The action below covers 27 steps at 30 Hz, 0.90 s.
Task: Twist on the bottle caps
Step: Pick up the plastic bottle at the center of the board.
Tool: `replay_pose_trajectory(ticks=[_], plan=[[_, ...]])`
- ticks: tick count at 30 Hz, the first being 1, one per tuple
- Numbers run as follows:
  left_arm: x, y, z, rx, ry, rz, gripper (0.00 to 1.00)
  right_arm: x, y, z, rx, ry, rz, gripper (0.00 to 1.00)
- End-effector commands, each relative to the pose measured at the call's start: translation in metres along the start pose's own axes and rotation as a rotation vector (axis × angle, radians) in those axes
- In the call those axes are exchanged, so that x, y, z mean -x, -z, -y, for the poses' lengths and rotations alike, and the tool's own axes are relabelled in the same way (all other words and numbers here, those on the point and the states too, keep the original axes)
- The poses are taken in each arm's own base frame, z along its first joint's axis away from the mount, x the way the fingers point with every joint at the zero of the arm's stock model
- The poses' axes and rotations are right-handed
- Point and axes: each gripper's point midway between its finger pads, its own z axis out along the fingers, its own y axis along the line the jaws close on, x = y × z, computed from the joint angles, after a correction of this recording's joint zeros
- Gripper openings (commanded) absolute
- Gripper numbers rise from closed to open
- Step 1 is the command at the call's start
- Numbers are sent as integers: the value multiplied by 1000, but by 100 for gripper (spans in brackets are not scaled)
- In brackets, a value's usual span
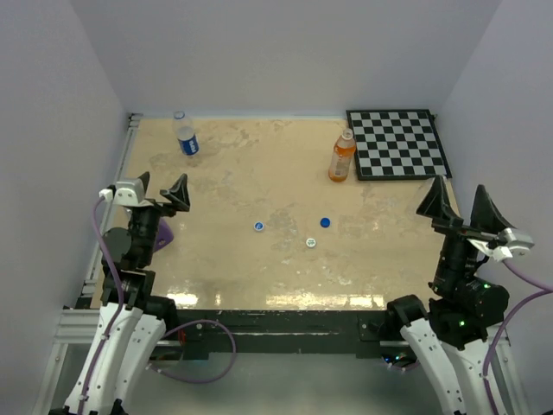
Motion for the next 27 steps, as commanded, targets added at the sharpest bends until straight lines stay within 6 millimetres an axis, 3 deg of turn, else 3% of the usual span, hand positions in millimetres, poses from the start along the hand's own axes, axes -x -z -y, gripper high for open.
replay_pose_trajectory(ticks=[1,6,11,13,21,27], plan=[[18,3,5,-20,-11,54,100,10,-3,1,-11,3,18,99],[17,3,4,-18,-4,52,100,1,-11,-2,-22,9,-34,99],[20,6,7,-27,-2,62,100,-39,-16,-6,-35,29,-186,99],[22,7,9,-32,0,69,100,-52,-20,-18,21,49,-252,98],[23,12,14,-47,6,77,100,-65,-43,-38,54,65,-355,99],[27,16,14,-43,8,91,100,-107,-64,-38,-48,135,-579,99]])
